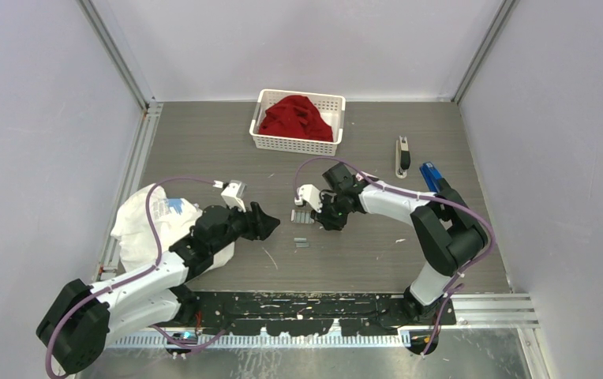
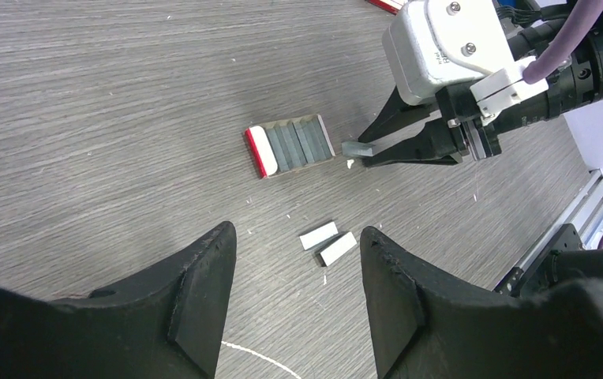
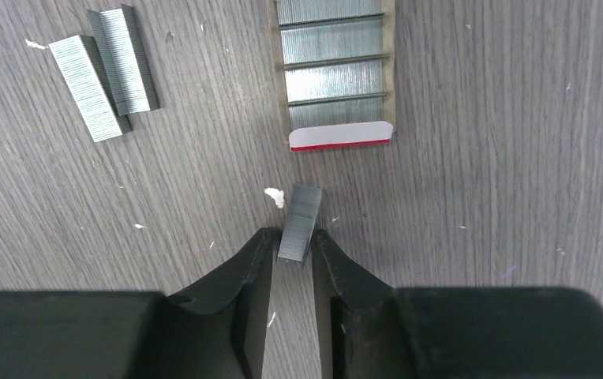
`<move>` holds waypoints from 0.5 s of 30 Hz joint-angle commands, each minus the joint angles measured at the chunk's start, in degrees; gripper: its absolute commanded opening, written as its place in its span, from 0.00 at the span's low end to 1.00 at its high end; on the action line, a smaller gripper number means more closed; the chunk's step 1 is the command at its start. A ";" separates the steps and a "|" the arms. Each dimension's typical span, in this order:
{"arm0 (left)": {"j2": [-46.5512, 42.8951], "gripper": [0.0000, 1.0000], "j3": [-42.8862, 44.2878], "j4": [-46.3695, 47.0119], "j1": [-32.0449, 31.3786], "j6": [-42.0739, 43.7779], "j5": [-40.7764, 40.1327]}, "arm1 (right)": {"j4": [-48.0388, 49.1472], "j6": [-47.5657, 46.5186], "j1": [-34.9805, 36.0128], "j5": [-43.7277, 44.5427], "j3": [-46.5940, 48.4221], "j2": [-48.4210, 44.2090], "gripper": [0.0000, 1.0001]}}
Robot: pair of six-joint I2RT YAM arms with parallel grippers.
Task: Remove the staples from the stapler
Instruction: Pick up the staple from the center of the board.
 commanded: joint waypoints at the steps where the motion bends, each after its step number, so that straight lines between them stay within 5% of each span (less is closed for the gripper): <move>1: -0.49 0.59 -0.29 4.58 -0.19 0.07 0.36 | -0.65 -0.76 0.39 2.63 1.88 0.69 0.29; 15: -0.80 0.60 -2.97 12.47 -0.19 -1.65 4.38 | -3.47 0.20 -0.70 -2.25 3.75 -1.30 0.08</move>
